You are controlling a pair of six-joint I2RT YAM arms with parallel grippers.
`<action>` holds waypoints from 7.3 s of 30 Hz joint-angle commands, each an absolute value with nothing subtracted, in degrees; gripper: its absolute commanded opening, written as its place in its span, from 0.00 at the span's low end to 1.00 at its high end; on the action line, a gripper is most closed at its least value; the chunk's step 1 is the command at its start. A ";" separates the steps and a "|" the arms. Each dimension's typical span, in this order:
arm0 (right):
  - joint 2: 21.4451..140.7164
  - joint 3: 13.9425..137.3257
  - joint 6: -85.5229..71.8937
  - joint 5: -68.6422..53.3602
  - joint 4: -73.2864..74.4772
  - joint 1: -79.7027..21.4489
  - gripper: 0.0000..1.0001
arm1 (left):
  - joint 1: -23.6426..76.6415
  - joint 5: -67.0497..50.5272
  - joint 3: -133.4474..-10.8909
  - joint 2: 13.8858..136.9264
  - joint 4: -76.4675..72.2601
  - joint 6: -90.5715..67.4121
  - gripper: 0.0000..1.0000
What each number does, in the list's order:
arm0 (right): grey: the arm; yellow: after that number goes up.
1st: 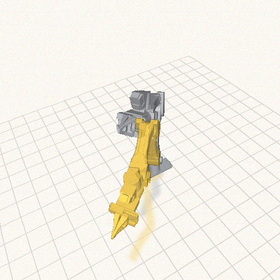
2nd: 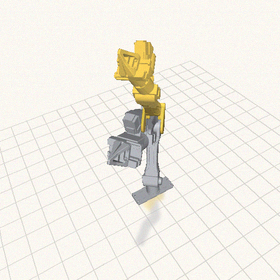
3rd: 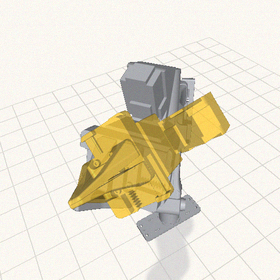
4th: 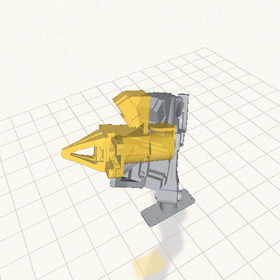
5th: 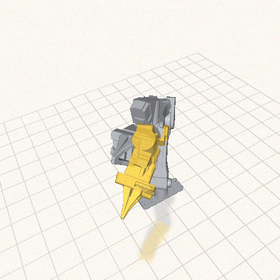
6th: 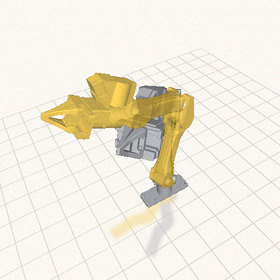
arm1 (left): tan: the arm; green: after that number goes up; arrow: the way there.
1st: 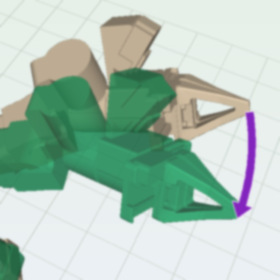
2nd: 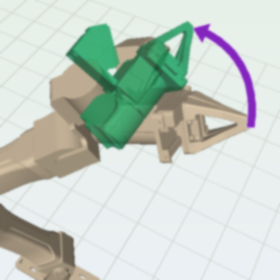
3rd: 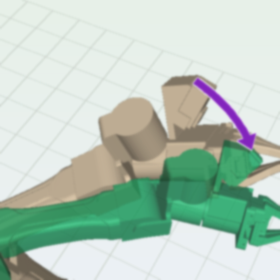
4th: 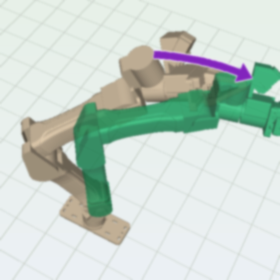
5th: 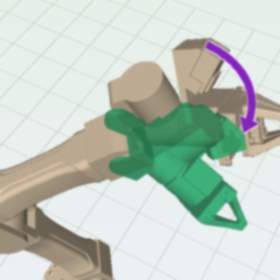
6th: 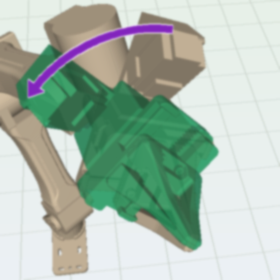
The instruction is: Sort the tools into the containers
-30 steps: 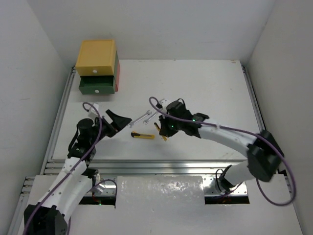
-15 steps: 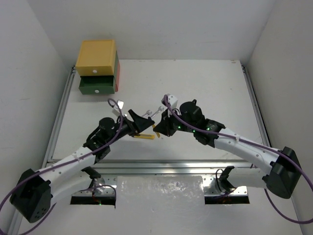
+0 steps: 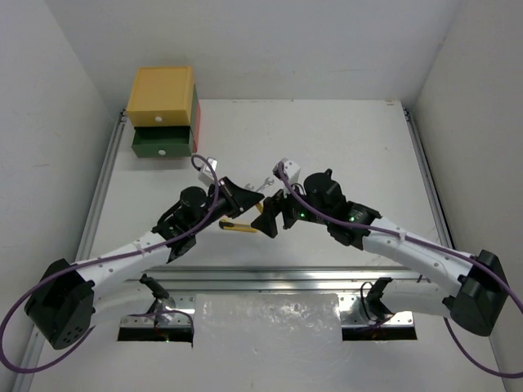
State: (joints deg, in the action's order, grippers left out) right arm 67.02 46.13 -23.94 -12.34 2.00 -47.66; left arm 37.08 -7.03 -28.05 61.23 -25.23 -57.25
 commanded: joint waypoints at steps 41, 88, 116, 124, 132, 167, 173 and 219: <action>87.29 57.11 -13.19 -9.33 14.22 -48.34 0.99 | -11.16 0.28 -78.23 81.50 12.74 -53.37 0.88; 75.59 52.55 -20.57 -9.93 -7.83 -55.19 0.00 | 16.77 -19.00 -15.99 32.51 -22.40 -65.21 0.90; 55.73 43.51 -20.92 11.51 7.73 -54.32 0.99 | -4.09 2.38 -62.20 76.88 7.29 -53.69 0.00; 47.82 39.11 -21.01 13.36 9.23 -54.14 0.99 | -11.86 -0.44 -77.26 92.37 8.53 -55.90 0.12; 47.20 39.90 -20.21 12.57 9.75 -54.05 0.99 | -13.18 -5.18 -77.52 94.85 5.27 -55.55 0.77; 56.07 37.00 -17.40 9.67 2.37 -53.79 0.99 | -15.47 -13.80 -52.82 99.04 -32.96 -59.94 0.00; 56.60 36.83 -16.52 9.84 2.11 -53.17 0.99 | -15.64 -14.94 -56.34 104.76 -36.03 -60.64 0.00; 61.17 35.51 -13.98 3.87 0.53 -52.56 0.99 | -16.17 -13.89 -44.82 119.52 -69.77 -65.92 0.49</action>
State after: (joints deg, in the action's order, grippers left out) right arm 61.82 36.05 -14.96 4.51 3.14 -52.90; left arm -15.46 -13.98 -43.53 116.68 -59.27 -65.30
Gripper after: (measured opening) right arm 0.992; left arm 0.488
